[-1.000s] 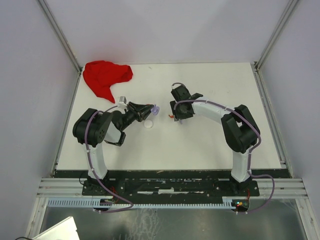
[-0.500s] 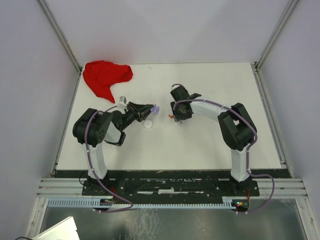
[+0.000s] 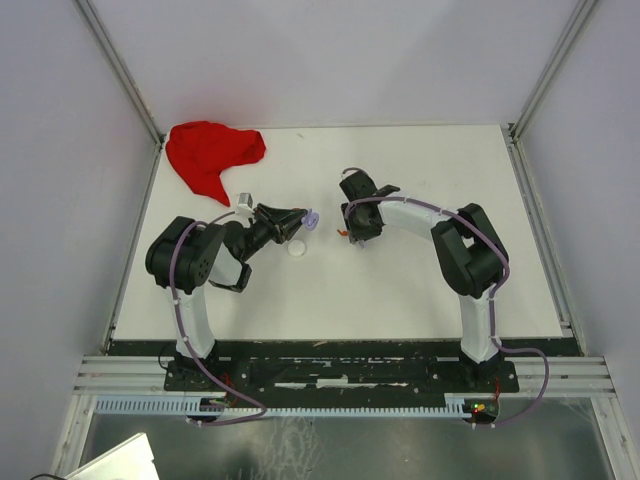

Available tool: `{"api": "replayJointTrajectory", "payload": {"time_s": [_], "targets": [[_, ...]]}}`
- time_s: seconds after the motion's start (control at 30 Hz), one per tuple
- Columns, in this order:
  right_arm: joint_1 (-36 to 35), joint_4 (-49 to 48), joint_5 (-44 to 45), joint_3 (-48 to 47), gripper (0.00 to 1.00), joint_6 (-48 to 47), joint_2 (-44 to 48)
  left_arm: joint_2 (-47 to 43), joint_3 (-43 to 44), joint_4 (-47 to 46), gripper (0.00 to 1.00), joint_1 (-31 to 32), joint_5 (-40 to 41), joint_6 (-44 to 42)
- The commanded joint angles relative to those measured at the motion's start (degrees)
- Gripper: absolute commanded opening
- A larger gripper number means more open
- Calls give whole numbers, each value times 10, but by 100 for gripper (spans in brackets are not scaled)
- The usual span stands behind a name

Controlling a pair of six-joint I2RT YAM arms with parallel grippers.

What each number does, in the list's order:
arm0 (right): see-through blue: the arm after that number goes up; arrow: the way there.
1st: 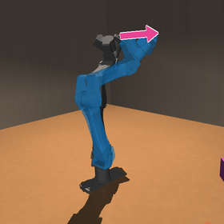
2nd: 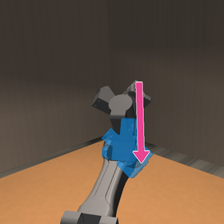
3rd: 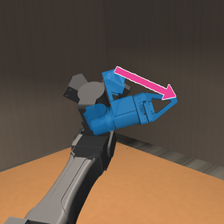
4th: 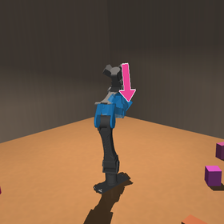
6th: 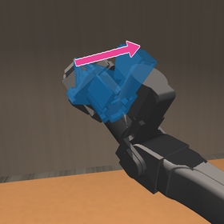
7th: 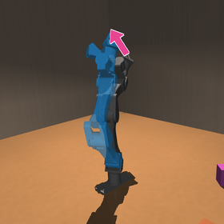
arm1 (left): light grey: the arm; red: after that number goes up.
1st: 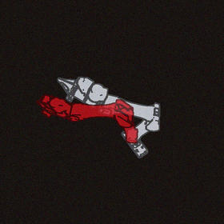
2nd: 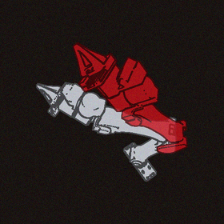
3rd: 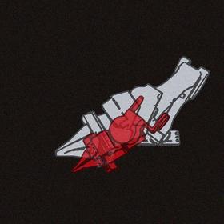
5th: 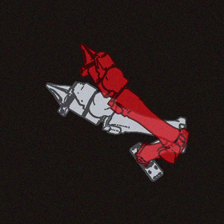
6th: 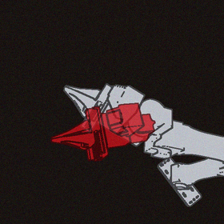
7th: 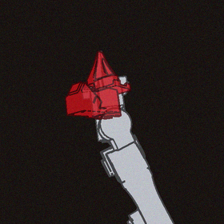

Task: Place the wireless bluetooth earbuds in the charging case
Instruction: Pick up the earbud from the center of the board.

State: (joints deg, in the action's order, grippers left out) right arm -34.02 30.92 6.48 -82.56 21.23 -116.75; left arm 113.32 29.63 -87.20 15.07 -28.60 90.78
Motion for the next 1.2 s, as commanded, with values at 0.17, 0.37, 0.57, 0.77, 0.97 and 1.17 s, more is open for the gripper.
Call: {"api": "replayJointTrajectory", "payload": {"time_s": [0.17,0.37,0.57,0.77,0.97,1.17], "targets": [[4,16,5,-29,42,0,-7,1,10,-57,3,-6,0,18],[4,23,9,-31,38,0,-8,1,10,-58,3,-6,0,18],[5,29,12,-36,27,1,-13,0,10,-58,3,-5,0,18],[6,18,17,-38,3,-3,-3,-3,10,-57,3,-6,0,18],[7,-115,22,32,1,-32,110,-9,8,-57,3,-5,0,18],[5,-317,-23,163,1,-68,255,-11,19,-44,3,10,0,19]]}}
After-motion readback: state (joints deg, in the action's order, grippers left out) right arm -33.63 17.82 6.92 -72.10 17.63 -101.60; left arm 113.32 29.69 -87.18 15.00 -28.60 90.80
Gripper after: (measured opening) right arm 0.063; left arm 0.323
